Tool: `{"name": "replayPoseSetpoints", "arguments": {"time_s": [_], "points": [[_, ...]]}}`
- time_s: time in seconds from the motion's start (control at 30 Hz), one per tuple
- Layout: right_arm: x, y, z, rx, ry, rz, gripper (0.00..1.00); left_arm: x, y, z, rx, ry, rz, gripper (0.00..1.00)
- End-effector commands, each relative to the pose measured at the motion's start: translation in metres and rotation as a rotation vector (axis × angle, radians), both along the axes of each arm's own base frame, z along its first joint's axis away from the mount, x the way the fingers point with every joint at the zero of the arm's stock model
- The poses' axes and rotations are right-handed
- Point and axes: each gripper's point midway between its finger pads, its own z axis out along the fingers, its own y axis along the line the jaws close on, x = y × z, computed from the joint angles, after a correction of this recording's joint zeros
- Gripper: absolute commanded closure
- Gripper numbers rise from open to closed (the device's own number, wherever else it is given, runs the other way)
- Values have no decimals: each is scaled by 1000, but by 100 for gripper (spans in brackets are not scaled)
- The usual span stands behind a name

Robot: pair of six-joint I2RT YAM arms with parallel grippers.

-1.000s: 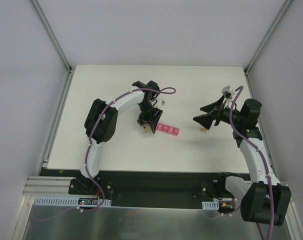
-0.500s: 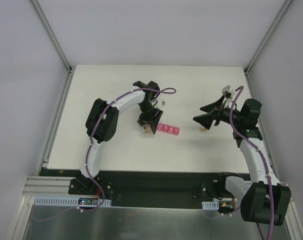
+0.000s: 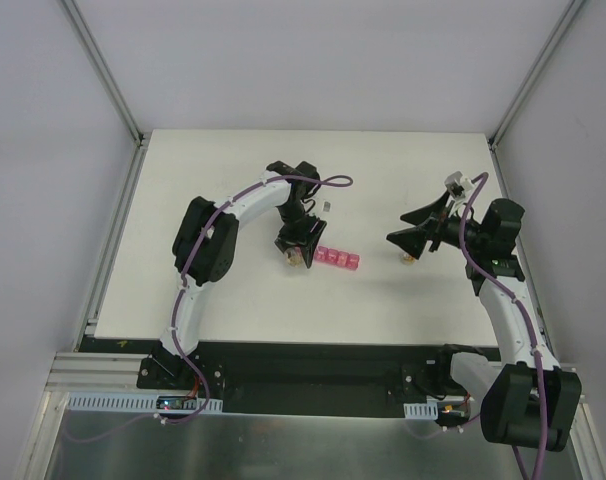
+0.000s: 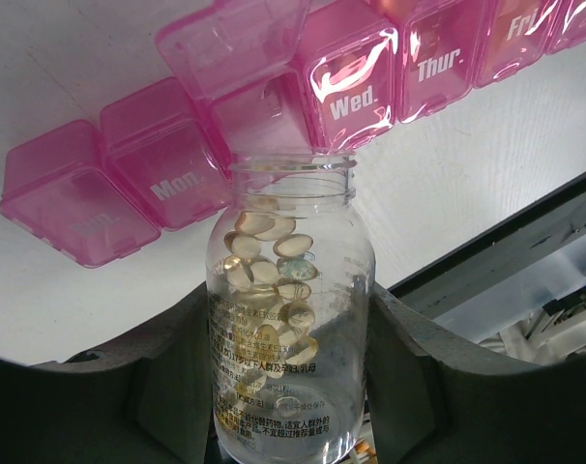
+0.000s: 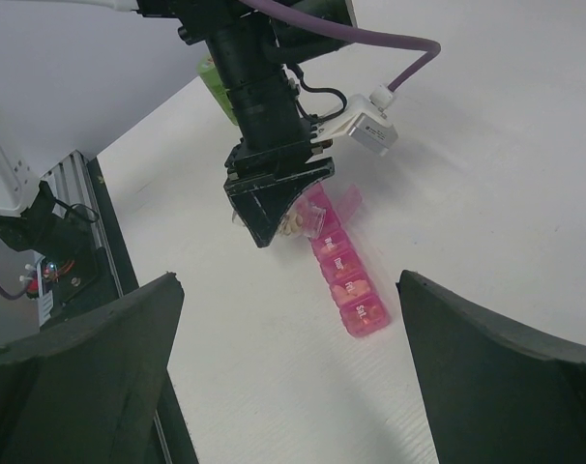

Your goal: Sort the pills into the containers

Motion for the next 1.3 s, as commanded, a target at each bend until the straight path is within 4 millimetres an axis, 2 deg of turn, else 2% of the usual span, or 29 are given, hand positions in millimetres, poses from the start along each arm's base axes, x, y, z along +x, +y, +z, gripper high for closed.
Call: {"name": "replayPoseSetpoints", "arguments": {"time_s": [0.0,0.23,0.47,0.5,0.6,0.67,0.9,1.0,1.1,1.17,1.27], "points": [[-1,-1,8,5,-52,21,3,2,-1,12,1,-14,11,100],[-1,-1,8,8,-51,23,3,11,2,18,-9,-35,29,100],[-1,0,8,9,-50,23,3,8,5,19,3,-17,30,100],[-1,0,8,9,-52,23,3,6,3,24,-4,-3,33,100],[-1,0,8,9,-52,23,3,8,8,18,12,9,40,100],[-1,-1,9,9,-53,20,4,4,4,16,12,22,34,100],[-1,-1,8,10,-52,20,3,2,-1,22,11,7,24,100],[-1,-1,9,11,-52,20,3,3,9,16,47,30,40,100],[-1,-1,9,10,-55,20,3,1,-5,24,26,-4,18,100],[-1,-1,9,11,-52,21,3,4,2,14,54,9,28,100],[-1,-1,9,11,-57,18,3,-4,-2,19,51,7,14,100]]}}
